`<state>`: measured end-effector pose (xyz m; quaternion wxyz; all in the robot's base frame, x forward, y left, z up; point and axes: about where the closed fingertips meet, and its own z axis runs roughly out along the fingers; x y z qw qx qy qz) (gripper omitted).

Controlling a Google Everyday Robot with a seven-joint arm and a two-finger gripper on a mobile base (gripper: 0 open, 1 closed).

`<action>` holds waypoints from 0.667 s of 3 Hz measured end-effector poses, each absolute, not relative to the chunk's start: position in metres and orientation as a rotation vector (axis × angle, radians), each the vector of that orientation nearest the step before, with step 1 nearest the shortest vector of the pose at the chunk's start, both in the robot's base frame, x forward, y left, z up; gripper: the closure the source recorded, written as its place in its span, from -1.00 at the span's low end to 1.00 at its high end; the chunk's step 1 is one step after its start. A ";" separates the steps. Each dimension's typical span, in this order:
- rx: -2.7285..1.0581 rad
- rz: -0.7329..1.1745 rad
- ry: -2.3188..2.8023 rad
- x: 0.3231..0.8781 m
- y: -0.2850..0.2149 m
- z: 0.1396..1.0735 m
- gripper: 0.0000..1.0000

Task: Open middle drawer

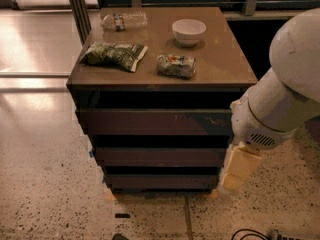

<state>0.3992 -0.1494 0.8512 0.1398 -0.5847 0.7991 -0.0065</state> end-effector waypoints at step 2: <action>-1.646 0.100 2.370 0.399 -0.145 0.783 -1.00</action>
Offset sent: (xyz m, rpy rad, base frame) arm 0.0021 0.0044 -0.1287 0.0987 0.1349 -0.0861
